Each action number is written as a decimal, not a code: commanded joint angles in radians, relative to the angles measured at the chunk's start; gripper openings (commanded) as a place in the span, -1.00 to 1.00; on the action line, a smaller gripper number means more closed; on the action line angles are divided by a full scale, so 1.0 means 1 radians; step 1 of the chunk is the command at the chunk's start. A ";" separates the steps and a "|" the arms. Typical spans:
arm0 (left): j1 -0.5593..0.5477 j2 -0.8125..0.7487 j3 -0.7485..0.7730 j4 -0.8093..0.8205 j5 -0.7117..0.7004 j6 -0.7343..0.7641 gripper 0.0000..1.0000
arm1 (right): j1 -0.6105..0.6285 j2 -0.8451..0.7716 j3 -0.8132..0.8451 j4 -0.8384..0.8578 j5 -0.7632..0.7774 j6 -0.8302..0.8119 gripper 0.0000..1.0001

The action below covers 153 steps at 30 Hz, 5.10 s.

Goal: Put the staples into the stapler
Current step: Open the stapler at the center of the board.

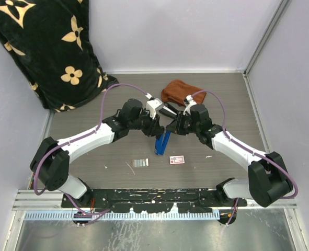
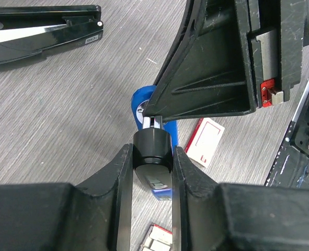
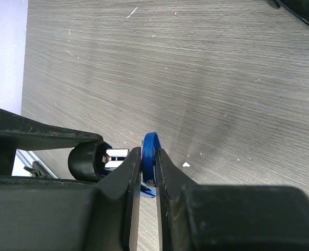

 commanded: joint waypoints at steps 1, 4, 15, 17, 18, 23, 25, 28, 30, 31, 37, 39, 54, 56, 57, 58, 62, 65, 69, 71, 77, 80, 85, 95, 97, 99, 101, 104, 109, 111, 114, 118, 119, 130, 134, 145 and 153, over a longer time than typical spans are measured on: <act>-0.027 -0.027 0.035 -0.038 0.004 0.075 -0.99 | -0.010 -0.049 0.013 0.055 0.063 0.076 -0.99; -0.032 -0.066 0.016 -0.036 -0.023 0.089 -0.99 | -0.060 -0.049 -0.012 0.054 0.071 0.102 -0.99; -0.035 -0.138 -0.004 -0.072 -0.047 0.117 -0.99 | -0.182 -0.023 -0.093 0.131 0.023 0.140 -0.99; -0.037 -0.135 0.002 -0.081 -0.047 0.121 -0.99 | -0.193 -0.020 -0.110 0.158 0.019 0.147 -0.99; -0.038 -0.132 0.006 -0.089 -0.046 0.123 -0.99 | -0.201 -0.018 -0.122 0.171 0.015 0.152 -0.99; -0.044 -0.122 0.032 -0.154 -0.044 0.170 -1.00 | -0.260 -0.017 -0.169 0.232 -0.016 0.189 -0.99; -0.045 -0.113 0.046 -0.181 -0.041 0.189 -0.99 | -0.273 -0.013 -0.175 0.241 -0.023 0.190 -0.99; -0.053 -0.097 0.058 -0.198 -0.034 0.211 -0.99 | -0.276 0.017 -0.175 0.258 -0.063 0.174 -0.99; -0.062 -0.079 0.066 -0.201 -0.037 0.222 -1.00 | -0.276 0.047 -0.186 0.304 -0.152 0.174 -0.99; -0.067 -0.069 0.069 -0.201 -0.043 0.229 -1.00 | -0.276 0.059 -0.191 0.331 -0.200 0.175 -0.99; -0.131 -0.002 0.113 -0.223 -0.133 0.313 -1.00 | -0.276 -0.011 -0.237 0.340 -0.238 0.145 -0.99; -0.165 0.017 0.137 -0.232 -0.175 0.347 -1.00 | -0.275 -0.067 -0.266 0.343 -0.188 0.155 -0.99; -0.296 0.134 0.244 -0.319 -0.394 0.604 -1.00 | -0.218 -0.071 -0.370 0.366 -0.177 0.245 -0.56; -0.298 0.124 0.236 -0.315 -0.392 0.612 -1.00 | -0.217 -0.067 -0.353 0.314 -0.195 0.232 -0.48; -0.298 0.118 0.231 -0.313 -0.391 0.616 -0.99 | -0.217 -0.070 -0.343 0.297 -0.199 0.226 -0.45; -0.297 0.116 0.228 -0.311 -0.391 0.619 -1.00 | -0.217 -0.076 -0.335 0.269 -0.201 0.219 -0.40; -0.298 0.114 0.219 -0.304 -0.422 0.630 -1.00 | -0.217 -0.150 -0.307 0.189 -0.186 0.203 -0.07; -0.297 0.109 0.207 -0.297 -0.424 0.639 -0.99 | -0.220 -0.211 -0.280 0.110 -0.146 0.183 0.07; -0.298 0.098 0.189 -0.292 -0.412 0.634 -1.00 | -0.247 -0.271 -0.271 0.023 -0.112 0.156 0.11; -0.297 0.087 0.176 -0.285 -0.407 0.633 -1.00 | -0.267 -0.288 -0.273 0.020 -0.147 0.144 0.09; -0.297 0.052 0.152 -0.262 -0.377 0.628 -1.00 | -0.294 -0.246 -0.238 -0.030 -0.257 0.048 0.09; -0.297 0.040 0.151 -0.259 -0.370 0.629 -1.00 | -0.295 -0.207 -0.217 -0.033 -0.302 0.013 0.10; -0.297 0.023 0.148 -0.253 -0.351 0.620 -1.00 | -0.296 -0.119 -0.196 -0.004 -0.383 -0.021 0.10; -0.297 0.014 0.148 -0.245 -0.342 0.620 -1.00 | -0.294 -0.039 -0.196 0.095 -0.521 -0.023 0.09; -0.298 0.016 0.149 -0.246 -0.339 0.618 -1.00 | -0.294 -0.019 -0.191 0.096 -0.528 -0.031 0.08; -0.297 0.017 0.151 -0.245 -0.337 0.618 -1.00 | -0.292 0.001 -0.188 0.111 -0.542 -0.026 0.07; -0.298 0.018 0.150 -0.245 -0.336 0.617 -1.00 | -0.284 0.021 -0.179 0.120 -0.553 -0.027 0.05; -0.298 0.019 0.151 -0.244 -0.335 0.618 -1.00 | -0.268 0.049 -0.167 0.131 -0.567 -0.030 0.03; -0.298 0.016 0.149 -0.241 -0.335 0.620 -1.00 | -0.254 0.091 -0.159 0.148 -0.559 -0.031 -0.05; -0.298 0.016 0.149 -0.243 -0.332 0.620 -1.00 | -0.247 0.108 -0.157 0.159 -0.557 -0.029 -0.09; -0.298 0.016 0.150 -0.241 -0.330 0.620 -1.00 | -0.236 0.128 -0.156 0.176 -0.550 -0.026 -0.13; -0.298 0.016 0.152 -0.241 -0.329 0.618 -1.00 | -0.221 0.160 -0.154 0.198 -0.546 -0.019 -0.25; -0.297 0.015 0.152 -0.242 -0.328 0.620 -1.00 | -0.217 0.166 -0.154 0.205 -0.545 -0.015 -0.28; -0.299 0.014 0.151 -0.239 -0.325 0.616 -1.00 | -0.177 0.214 -0.154 0.291 -0.564 0.011 -0.51; -0.300 0.022 0.151 -0.237 -0.339 0.608 -1.00 | -0.175 0.194 -0.175 0.359 -0.582 0.055 -0.95; -0.298 0.058 0.259 -0.230 -0.599 0.305 0.81 | -0.153 -0.075 -0.302 0.401 -0.309 0.210 -0.99; -0.274 0.117 0.389 -0.383 -0.765 -0.245 0.98 | -0.077 -0.107 -0.292 0.361 -0.168 0.218 -0.99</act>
